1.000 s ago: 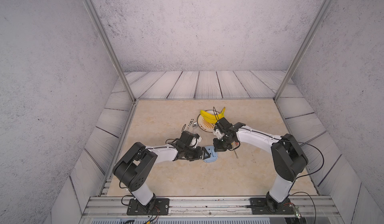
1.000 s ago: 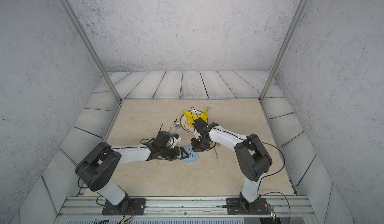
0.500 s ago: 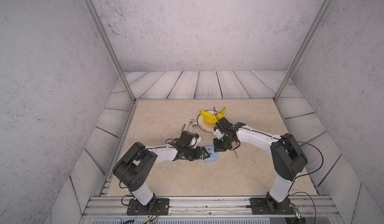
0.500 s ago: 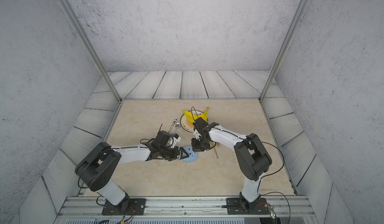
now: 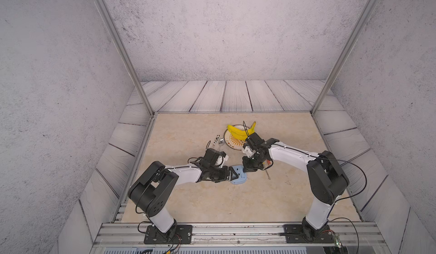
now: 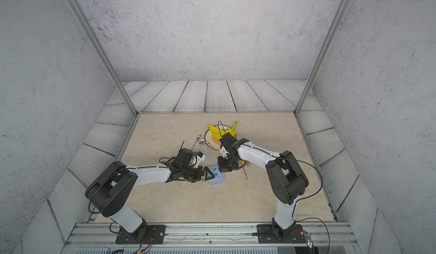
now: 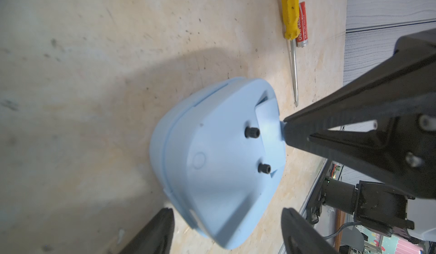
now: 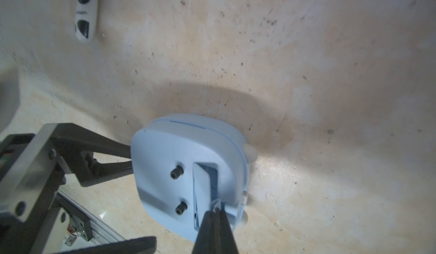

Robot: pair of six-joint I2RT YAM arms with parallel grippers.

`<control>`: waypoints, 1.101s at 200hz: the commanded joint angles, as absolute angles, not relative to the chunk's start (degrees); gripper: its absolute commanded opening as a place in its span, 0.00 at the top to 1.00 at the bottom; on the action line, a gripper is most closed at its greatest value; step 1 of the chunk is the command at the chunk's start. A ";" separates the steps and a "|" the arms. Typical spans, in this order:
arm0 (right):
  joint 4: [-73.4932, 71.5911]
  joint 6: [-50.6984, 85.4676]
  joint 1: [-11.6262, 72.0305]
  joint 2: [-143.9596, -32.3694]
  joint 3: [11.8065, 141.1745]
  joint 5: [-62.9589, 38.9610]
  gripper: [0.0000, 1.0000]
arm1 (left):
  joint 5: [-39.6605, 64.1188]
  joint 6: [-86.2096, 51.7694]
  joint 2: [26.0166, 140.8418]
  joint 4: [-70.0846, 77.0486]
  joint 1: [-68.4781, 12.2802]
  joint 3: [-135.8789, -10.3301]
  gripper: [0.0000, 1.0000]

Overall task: Remove the battery from the alarm
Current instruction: Install the cover on the alarm.

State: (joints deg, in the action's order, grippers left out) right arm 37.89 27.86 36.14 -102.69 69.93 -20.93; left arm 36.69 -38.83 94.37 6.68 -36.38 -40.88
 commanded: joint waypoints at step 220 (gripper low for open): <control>38.85 27.31 35.74 -103.38 70.84 -23.81 0.94 | 36.65 -37.88 93.60 6.76 -35.86 -40.01 0.23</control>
State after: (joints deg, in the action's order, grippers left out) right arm 38.26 27.40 35.79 -103.31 70.35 -21.71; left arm 36.64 -38.83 94.37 6.68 -36.38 -40.86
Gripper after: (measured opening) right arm 0.061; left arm 0.774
